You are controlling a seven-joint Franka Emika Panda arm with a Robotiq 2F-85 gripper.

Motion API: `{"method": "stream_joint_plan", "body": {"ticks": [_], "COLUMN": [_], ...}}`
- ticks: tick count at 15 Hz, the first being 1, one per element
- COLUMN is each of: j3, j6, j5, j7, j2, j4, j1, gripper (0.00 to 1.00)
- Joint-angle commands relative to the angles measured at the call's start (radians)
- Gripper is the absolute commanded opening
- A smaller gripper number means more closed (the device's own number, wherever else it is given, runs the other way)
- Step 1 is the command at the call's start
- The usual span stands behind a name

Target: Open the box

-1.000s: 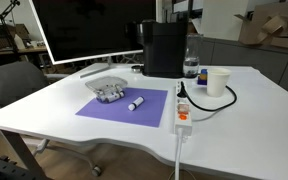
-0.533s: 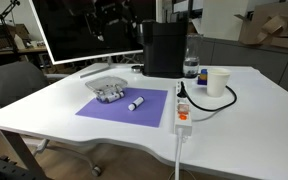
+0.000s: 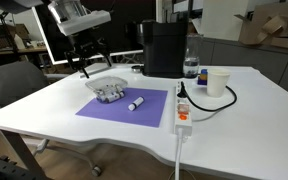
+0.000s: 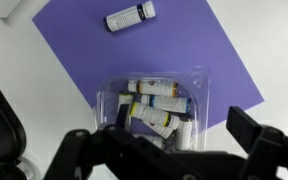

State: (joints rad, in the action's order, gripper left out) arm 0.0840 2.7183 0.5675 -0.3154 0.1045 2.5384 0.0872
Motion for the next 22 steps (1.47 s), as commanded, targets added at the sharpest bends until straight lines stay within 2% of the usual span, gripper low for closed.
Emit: {"method": "stream_joint_plan", "body": {"ticks": [1, 17, 22], "j3": [-0.003, -0.065, -0.103], "j6": [0.002, 0.024, 0.066], "j5": [-0.001, 0.290, 0.437], "j7": [-0.004, 0.080, 0.179], "j2": [-0.001, 0.053, 0.091], "j4": [0.002, 0.075, 0.060], "j1": [0.003, 0.002, 0.009], "gripper": [1.00, 1.00, 1.00]}}
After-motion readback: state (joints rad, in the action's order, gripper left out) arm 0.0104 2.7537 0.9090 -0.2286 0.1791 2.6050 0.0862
